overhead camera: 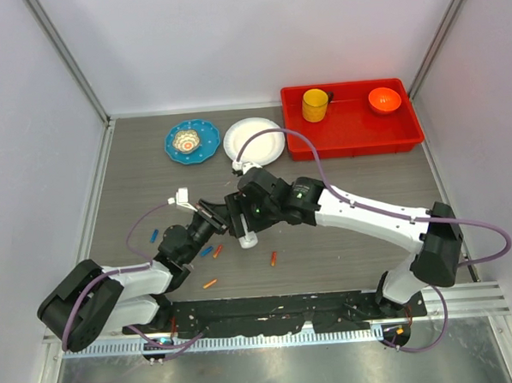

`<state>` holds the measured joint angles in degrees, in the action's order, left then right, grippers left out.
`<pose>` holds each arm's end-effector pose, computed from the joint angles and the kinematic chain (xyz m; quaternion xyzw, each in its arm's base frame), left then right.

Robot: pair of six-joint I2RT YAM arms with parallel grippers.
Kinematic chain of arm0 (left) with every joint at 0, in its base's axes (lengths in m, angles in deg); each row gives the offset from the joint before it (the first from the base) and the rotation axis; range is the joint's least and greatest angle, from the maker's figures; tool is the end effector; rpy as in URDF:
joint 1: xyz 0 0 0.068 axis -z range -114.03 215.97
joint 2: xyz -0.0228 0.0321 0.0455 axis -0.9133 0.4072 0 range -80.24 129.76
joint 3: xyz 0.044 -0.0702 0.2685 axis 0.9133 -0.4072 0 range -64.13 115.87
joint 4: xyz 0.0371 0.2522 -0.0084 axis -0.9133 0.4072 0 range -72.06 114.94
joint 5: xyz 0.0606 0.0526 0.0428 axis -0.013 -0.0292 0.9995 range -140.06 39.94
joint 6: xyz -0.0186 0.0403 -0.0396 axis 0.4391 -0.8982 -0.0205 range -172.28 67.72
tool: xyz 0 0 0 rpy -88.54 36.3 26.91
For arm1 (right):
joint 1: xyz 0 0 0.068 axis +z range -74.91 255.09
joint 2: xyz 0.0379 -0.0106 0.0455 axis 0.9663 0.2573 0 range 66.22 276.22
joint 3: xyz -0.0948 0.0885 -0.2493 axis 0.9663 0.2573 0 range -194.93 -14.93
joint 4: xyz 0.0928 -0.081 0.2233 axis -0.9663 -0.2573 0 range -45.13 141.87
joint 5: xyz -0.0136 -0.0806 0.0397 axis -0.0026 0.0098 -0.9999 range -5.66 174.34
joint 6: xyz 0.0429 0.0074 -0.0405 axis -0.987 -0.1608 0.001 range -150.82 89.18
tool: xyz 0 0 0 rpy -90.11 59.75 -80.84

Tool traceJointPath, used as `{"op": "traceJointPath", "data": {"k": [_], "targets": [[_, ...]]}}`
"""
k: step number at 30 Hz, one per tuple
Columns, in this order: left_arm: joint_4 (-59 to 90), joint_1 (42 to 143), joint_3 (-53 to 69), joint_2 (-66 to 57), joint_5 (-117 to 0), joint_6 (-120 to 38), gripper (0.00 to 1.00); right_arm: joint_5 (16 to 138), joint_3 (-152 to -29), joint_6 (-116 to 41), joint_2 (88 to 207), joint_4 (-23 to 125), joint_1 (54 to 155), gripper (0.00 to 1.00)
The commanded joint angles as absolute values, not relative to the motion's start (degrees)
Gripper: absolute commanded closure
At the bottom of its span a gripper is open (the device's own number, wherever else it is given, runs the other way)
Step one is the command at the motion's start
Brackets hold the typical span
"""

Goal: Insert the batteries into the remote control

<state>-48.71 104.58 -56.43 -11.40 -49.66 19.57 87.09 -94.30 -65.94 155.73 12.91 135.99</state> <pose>0.1614 -0.1285 0.1992 -0.1948 0.6434 -0.6068 0.4241 0.1670 0.2957 0.3142 -0.2009 0.9150 0.2446 0.2504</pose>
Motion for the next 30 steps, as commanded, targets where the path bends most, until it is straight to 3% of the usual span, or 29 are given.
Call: {"op": "traceJointPath", "data": {"k": [1, 3, 8, 12, 22, 30], "targets": [[-53.16, 105.17, -54.29, -11.25, -50.59, 19.44, 0.99, 85.57, -94.38, -67.56, 150.86, 18.39, 135.82, 0.25], [-52.64, 105.17, -54.2, -11.24, -50.59, 19.35, 1.0, 85.14, -94.21, -67.56, 148.49, 18.38, 135.82, 0.2], [-51.23, 105.08, -54.29, -11.42, -47.34, 19.08, 1.0, 87.15, -92.11, -66.6, 141.47, 17.33, 134.51, 0.18], [-50.88, 104.82, -53.94, -11.94, -48.39, 21.01, 1.0, 85.24, -81.24, -67.47, 133.04, 20.66, 129.16, 0.17], [-54.65, 103.06, -51.74, -10.72, -60.69, 27.78, 1.0, 63.7, -55.2, -77.75, 122.74, 58.39, 119.83, 0.17], [-57.11, 102.97, -50.25, -8.44, -63.77, 29.72, 1.0, 55.97, -45.44, -83.47, 120.1, 74.1, 116.93, 0.16]]}}
